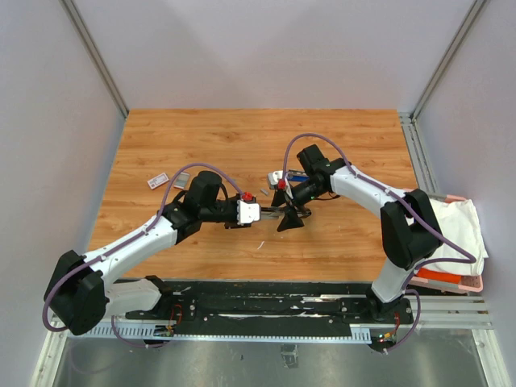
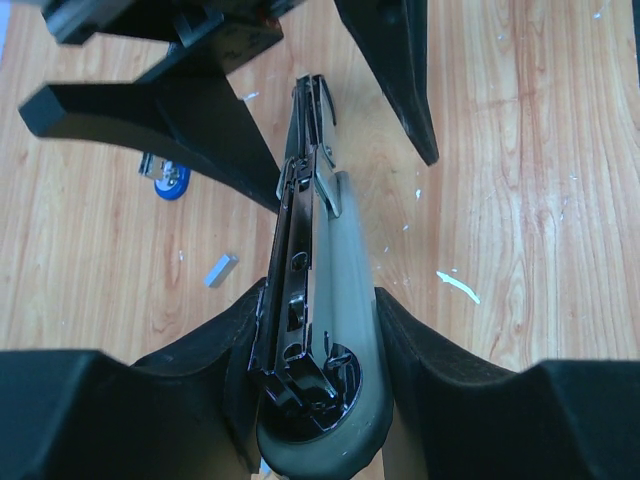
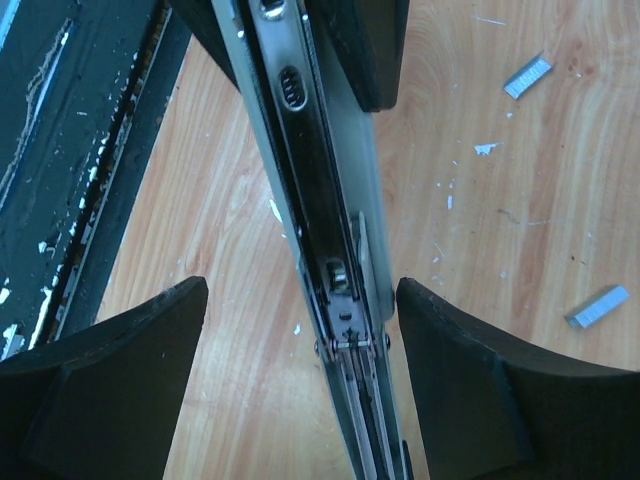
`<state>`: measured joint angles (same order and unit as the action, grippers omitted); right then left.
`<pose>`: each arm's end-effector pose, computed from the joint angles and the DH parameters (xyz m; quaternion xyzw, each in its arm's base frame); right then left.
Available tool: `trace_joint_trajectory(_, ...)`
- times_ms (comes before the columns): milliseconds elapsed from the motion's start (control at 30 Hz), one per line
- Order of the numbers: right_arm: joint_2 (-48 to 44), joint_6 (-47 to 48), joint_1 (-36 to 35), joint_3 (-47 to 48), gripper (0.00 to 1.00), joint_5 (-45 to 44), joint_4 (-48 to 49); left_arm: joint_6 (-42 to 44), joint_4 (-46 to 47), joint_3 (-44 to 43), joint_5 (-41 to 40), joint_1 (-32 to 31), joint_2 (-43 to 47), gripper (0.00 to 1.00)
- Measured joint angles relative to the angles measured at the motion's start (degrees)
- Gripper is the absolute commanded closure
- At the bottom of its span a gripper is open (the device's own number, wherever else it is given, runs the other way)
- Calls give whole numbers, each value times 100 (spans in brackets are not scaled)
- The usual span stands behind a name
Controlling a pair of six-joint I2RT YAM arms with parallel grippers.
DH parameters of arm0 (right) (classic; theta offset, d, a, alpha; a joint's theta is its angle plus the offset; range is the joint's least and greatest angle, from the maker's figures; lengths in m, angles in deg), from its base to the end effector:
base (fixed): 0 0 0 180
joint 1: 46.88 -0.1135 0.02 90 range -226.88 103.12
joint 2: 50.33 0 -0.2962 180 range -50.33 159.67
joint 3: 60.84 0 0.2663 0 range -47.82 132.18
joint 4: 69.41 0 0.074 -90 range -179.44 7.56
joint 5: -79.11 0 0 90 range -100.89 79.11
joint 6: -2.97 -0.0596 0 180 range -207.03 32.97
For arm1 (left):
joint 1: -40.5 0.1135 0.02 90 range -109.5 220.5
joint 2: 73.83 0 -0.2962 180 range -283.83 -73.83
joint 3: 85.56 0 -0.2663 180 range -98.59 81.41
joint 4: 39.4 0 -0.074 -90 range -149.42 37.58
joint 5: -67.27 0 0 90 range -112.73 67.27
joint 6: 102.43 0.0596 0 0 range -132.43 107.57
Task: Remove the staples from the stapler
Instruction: Unload the staple at the center of the board.
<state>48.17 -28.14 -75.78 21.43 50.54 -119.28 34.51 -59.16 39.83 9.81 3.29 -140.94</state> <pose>0.2907 0.2203 0.2383 -0.6594 0.5328 0.4366 0.3012 0.1955 -0.1887 0.2624 0.6637 0.5333 -0.2052 0.4826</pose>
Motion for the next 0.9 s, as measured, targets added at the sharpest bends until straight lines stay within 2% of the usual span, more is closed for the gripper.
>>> trace_joint_trajectory(100, 17, -203, -140, 4, 27, -15, 98, 50, -31, -20, 74, 0, 57, 100)
trace_joint_trajectory(200, 31, -337, -247, 42, 37, -39, 153, 59, -72, -20, 116, 0, 76, 100)
trace_joint_trajectory(400, 33, -426, -295, 55, 51, -101, 269, 52, -109, -20, 184, -9, 81, 100)
trace_joint_trajectory(567, 33, -452, -297, 55, 73, -170, 380, 24, -109, -20, 184, -15, 96, 100)
trace_joint_trajectory(667, 33, -385, -299, 55, 82, -181, 393, -2, -116, -13, 175, -13, 96, 99)
trace_joint_trajectory(700, 33, -374, -302, 55, 84, -195, 398, -4, -111, -9, 162, -13, 96, 95)
trace_joint_trajectory(900, 22, -376, -302, 55, 88, -264, 404, -7, -76, 15, 81, -15, 96, 46)
